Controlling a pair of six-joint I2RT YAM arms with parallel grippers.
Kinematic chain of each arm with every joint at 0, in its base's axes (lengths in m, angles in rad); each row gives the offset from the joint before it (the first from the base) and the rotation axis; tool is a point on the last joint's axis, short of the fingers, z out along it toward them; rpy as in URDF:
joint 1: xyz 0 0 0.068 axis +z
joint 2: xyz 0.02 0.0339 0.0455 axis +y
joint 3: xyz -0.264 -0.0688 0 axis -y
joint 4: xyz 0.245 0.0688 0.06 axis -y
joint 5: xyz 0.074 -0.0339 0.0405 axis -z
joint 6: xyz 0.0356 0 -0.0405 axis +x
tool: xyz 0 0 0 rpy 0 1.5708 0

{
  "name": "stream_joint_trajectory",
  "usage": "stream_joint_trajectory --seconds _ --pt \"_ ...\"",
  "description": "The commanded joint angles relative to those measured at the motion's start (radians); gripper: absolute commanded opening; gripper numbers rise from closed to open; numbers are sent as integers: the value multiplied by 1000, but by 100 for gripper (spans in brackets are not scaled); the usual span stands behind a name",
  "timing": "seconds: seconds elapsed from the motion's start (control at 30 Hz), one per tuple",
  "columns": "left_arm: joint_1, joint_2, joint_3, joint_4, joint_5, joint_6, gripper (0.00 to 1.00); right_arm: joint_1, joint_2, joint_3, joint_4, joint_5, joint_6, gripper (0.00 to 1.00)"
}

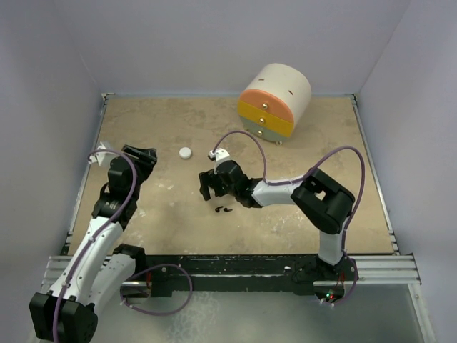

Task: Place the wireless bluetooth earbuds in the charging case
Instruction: Pick up the charging case at the center of the board.

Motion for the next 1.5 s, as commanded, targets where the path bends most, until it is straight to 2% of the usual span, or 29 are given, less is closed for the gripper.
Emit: stream_joint_trajectory --seconds 0.0,0.17,0.53,0.83,1.03,1.27,1.47 --pt "7 -19 -12 6 29 4 51 15 -78 -20 -44 65 23 96" --pt "7 -21 -29 18 82 0 51 15 -52 22 -142 153 -45 97" --pt "7 -47 -79 43 170 -10 46 15 42 119 -197 154 -201 92" --pt "7 -62 -98 41 200 -13 42 15 90 168 -261 175 -215 70" --pt "7 -66 -99 37 203 -11 42 15 71 152 -289 164 -225 63" --pt "7 -49 -110 61 230 -11 42 15 72 148 -288 149 -242 47" --pt "7 -9 -169 201 349 -21 45 15 23 121 -248 156 -250 30"
